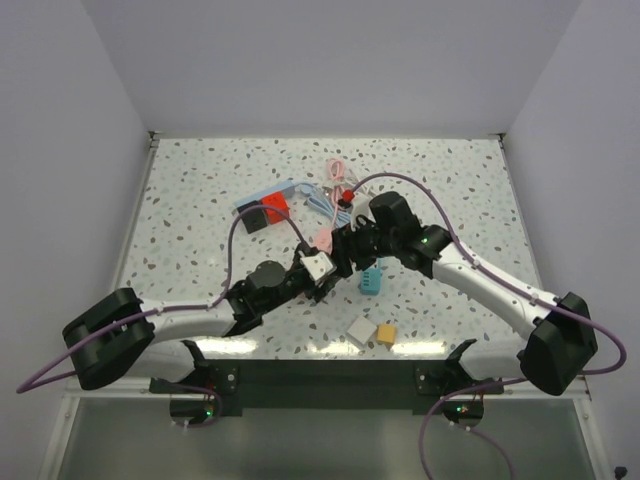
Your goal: Insert the plug
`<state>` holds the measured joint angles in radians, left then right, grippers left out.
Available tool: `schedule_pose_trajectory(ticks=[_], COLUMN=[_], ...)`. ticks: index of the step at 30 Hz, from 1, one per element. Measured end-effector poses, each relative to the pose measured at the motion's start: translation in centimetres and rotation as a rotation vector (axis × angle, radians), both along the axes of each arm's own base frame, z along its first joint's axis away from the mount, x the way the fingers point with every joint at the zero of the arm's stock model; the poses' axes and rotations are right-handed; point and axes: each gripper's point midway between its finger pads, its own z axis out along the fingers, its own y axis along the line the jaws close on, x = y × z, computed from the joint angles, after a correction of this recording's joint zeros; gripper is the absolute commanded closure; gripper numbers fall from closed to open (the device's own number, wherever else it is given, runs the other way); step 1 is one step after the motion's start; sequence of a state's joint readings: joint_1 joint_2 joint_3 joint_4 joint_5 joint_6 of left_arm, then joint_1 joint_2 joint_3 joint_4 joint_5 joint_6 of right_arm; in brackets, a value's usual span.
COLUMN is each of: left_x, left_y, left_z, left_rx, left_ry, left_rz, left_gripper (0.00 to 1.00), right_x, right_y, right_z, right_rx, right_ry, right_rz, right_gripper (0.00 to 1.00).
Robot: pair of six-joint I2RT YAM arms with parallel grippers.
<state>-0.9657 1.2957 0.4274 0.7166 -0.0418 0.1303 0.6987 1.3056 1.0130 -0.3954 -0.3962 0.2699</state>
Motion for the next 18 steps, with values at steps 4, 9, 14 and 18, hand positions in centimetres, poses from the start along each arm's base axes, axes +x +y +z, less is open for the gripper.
schedule_pose_trajectory(ticks=[4, 9, 14, 18], left_x=[-0.2, -0.3, -1.4, -0.9], left_y=[-0.2, -0.1, 1.1, 2.2], left_z=[0.0, -0.2, 0.2, 1.9], left_rx=[0.014, 0.020, -0.007, -0.047], left_ry=[-0.015, -0.021, -0.045, -0.081], left_rz=[-0.013, -0.017, -0.042, -0.032], left_gripper=[1.00, 1.00, 1.00, 1.00], right_x=[-0.1, -0.1, 0.9, 2.3], right_y=[-0.1, 0.0, 0.3, 0.3], right_z=[-0.1, -0.3, 0.5, 2.4], right_rx=[0.001, -0.004, 0.047, 0.150], right_ry=[0.007, 0.018, 0.028, 0.018], right_rz=[0.004, 0.007, 0.011, 0.013], right_gripper=[0.86, 0.22, 0.02, 0.02])
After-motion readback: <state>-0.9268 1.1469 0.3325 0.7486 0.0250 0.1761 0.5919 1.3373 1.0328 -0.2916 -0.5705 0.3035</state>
